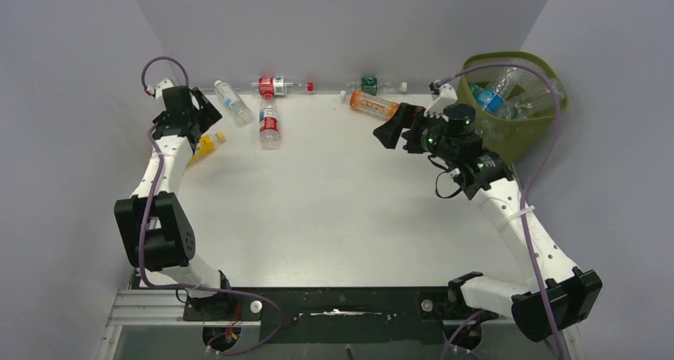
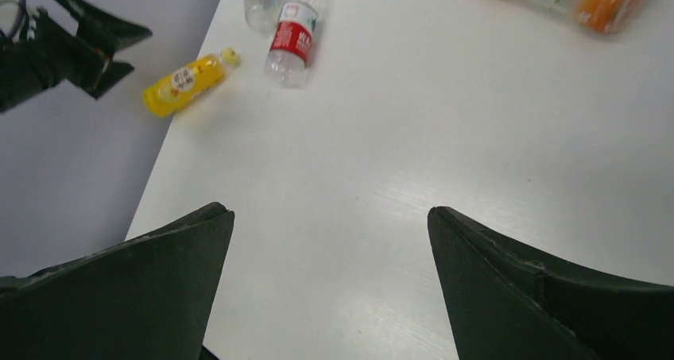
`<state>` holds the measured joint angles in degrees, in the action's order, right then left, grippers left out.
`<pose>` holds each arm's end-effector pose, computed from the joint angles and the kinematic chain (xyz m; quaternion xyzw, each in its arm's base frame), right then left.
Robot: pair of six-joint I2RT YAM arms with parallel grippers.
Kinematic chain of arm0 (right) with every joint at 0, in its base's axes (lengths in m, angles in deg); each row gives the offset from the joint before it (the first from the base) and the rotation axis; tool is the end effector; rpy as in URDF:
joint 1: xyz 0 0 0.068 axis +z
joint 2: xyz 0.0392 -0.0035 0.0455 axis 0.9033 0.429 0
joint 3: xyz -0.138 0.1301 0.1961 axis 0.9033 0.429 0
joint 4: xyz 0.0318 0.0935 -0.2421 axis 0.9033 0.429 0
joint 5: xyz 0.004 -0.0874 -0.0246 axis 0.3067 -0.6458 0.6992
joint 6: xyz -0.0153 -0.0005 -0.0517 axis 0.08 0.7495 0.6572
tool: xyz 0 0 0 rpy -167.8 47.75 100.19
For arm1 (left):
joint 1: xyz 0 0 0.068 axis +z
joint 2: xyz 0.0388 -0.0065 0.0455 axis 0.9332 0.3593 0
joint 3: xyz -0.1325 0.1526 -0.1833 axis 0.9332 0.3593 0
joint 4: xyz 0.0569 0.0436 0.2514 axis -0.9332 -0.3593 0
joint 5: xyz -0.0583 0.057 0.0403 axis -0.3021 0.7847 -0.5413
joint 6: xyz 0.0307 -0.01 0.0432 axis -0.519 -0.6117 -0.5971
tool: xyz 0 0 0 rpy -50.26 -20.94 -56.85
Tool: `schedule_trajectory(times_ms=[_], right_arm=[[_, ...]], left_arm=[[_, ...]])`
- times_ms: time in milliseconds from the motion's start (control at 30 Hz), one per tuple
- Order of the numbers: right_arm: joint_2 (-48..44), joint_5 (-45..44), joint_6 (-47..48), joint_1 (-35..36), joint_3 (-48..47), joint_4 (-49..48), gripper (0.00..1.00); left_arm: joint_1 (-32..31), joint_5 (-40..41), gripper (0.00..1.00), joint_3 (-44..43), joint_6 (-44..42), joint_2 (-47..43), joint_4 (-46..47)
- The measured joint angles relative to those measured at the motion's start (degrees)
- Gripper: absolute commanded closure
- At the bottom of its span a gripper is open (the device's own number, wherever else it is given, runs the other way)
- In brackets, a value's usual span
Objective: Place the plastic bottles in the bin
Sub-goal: Pick up the plastic bottle at the center of the board.
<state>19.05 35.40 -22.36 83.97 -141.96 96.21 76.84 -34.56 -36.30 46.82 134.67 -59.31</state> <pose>0.2442 0.0938 0.3933 0.0376 0.8107 0.3345 0.4791 0.3601 0.0562 0.2985 -0.3316 0.8195 -0.0144 0.4672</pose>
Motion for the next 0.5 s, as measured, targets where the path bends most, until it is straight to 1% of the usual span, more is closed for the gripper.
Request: schedule_trajectory(times_ms=[133, 267, 367, 500], right_arm=[[0.0, -0.59, -0.02, 5.68, 2.89, 0.63, 0.0], [0.02, -1.46, 0.02, 10.67, 3.08, 1.14, 0.0], [0.02, -2.23, 0.11, 13.51, 3.08, 1.64, 0.0], [0.04, -3.3, 0.13, 15.56, 3.08, 2.45, 0.0]], left_arm=[[0.09, 6.91, 0.06, -5.62, -1.86, 5.57, 0.37], [0.09, 12.74, 0.06, -9.97, -3.72, 11.39, 0.52], [0.33, 16.5, 0.06, -11.91, -4.7, 15.56, 0.5], [0.74, 20.33, 0.05, -14.01, -5.86, 20.44, 0.39]])
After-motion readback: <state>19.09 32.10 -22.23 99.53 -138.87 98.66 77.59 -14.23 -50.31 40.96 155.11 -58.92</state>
